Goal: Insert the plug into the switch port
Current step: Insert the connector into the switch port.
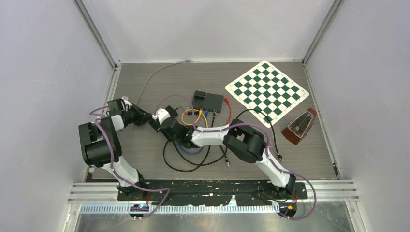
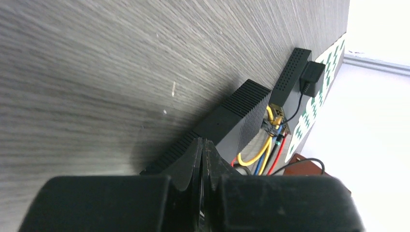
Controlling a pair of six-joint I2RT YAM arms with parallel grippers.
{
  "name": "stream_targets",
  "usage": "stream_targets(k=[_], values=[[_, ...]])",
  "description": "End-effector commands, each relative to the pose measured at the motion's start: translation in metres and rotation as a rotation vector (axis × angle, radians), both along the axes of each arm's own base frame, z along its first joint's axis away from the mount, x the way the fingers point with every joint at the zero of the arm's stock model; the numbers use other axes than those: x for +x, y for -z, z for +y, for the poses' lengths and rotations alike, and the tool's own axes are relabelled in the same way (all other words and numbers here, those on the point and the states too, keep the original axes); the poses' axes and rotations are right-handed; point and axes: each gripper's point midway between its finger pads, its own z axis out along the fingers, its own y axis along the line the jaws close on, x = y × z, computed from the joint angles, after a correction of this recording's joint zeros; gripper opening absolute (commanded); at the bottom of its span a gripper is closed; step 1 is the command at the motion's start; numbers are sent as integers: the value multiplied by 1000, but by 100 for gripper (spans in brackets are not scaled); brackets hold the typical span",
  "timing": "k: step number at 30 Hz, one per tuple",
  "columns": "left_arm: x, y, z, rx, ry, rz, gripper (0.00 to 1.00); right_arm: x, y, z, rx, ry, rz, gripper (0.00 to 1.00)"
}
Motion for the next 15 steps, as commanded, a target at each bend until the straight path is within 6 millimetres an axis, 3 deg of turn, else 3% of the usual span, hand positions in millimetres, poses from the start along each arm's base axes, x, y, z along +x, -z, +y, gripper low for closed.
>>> stream_targets(k=[1,5,10,15], values=[[-40,-27,-35,-151,123,105,7,39,-106,9,344,24,-235,5],[-28,-65,-27,-81,148,10,21,29,-100,-2,351,-6,-252,5],[-22,-102,-18,21,167,-100,51,24,-102,-10,367,-12,-266,5],[-28,-108,-2,161,190,-105,61,22,-116,-14,396,-16,-288,5]])
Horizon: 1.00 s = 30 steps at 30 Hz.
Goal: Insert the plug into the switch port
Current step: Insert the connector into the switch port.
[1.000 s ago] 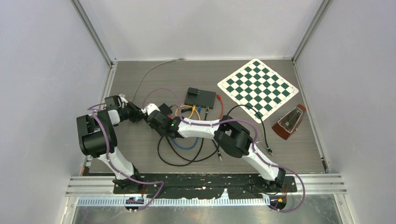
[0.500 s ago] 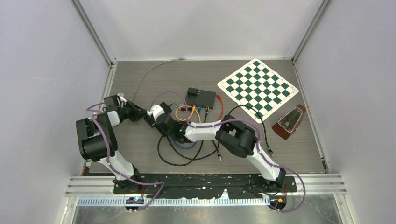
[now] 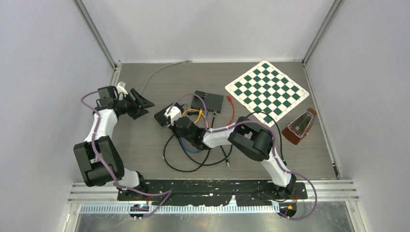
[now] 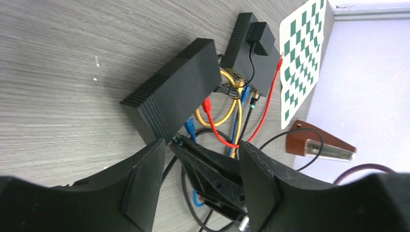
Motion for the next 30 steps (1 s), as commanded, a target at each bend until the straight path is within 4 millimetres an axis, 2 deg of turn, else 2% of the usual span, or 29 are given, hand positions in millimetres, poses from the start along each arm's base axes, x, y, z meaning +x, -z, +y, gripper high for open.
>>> stream_targets(k=[1,9,15,20,23,25,27,29,30], values=[[-12,-7,9,89,45,-10,61,8,-106,10,230,3,-154,5],[-12,2,1,29,66,-42,63,-5,-139,12,325,-59,-173,5],[-12,8,-1,15,76,-43,64,-8,-150,12,365,-70,-168,5],[-7,4,-15,-100,82,-82,62,-11,-151,17,377,-93,-165,5],[-9,8,-24,-121,99,-60,54,-16,-152,25,383,-144,-170,5],[-13,15,-26,-135,96,-20,45,-18,-154,29,392,-172,-181,5],[-20,22,-28,-143,99,21,28,-17,-155,31,399,-185,-196,5],[-25,26,-30,-156,98,40,5,-15,-155,32,399,-196,-209,5],[-28,29,-31,-163,97,51,0,-13,-157,33,400,-198,-218,5]])
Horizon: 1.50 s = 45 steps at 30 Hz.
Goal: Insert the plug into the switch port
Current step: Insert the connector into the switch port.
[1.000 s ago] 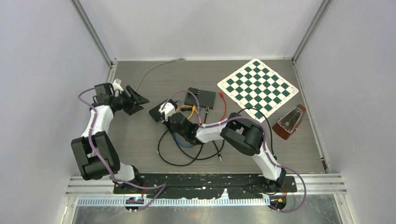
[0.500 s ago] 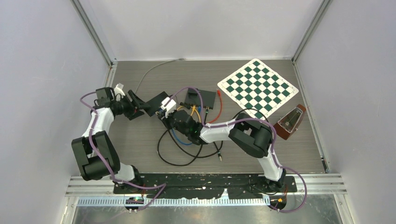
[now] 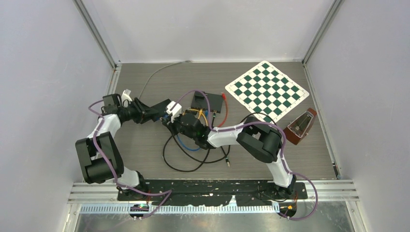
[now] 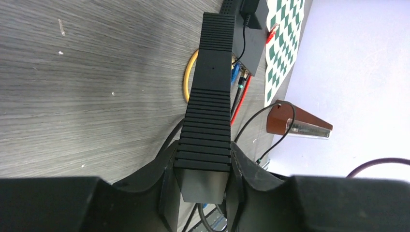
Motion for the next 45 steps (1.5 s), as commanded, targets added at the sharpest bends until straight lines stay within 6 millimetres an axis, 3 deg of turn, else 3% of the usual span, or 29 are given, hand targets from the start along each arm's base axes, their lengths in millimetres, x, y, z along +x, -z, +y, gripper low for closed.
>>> stream_targets(k=[1,9,13,18,22,25,28,33,36,39,45], values=[[-12,10,-10,-48,27,38,0,9,-88,17,206,-48,-166,5],[-34,18,-31,-128,63,58,0,37,-120,25,267,-18,-180,5],[-33,14,-45,-200,75,47,0,44,-124,38,272,-26,-176,5],[-43,23,-54,-218,83,78,0,62,-129,37,291,-5,-199,5],[-42,29,-54,-229,93,82,0,47,-141,36,294,-128,-302,5],[-28,20,-44,-212,74,51,1,37,-127,31,245,-188,-335,5],[-23,19,-28,-125,55,80,24,27,-97,20,179,-203,-310,5],[-14,12,6,-25,-40,82,50,26,-60,-1,64,-146,-271,5],[-10,5,15,8,-55,66,98,28,-47,-6,-11,-114,-233,5],[-8,1,26,93,-56,67,100,34,-26,-5,-129,-74,-141,5],[2,-14,61,290,-144,62,99,33,3,-10,-192,-23,-23,5]])
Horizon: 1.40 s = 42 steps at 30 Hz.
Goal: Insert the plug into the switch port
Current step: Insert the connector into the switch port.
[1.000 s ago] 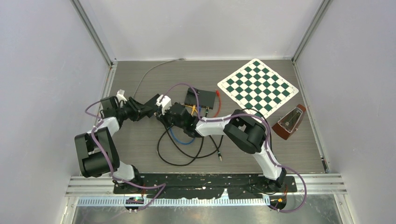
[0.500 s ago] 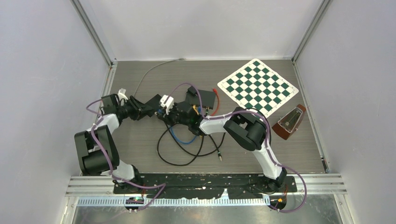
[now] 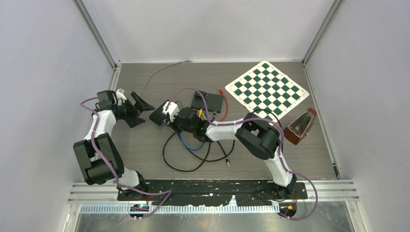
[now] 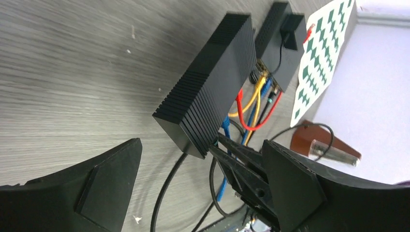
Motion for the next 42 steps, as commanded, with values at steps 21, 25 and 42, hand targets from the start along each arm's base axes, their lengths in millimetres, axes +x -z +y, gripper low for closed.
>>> stream_targets(k=[21,25,42], values=[[114,16,108,372,-89,94,82,-4,-43,3,-10,20,75,47],[129,25,110,344,-80,108,76,-13,-90,-7,56,7,39,48],[145,76,87,120,-97,233,66,-30,-218,-83,314,129,-160,48]])
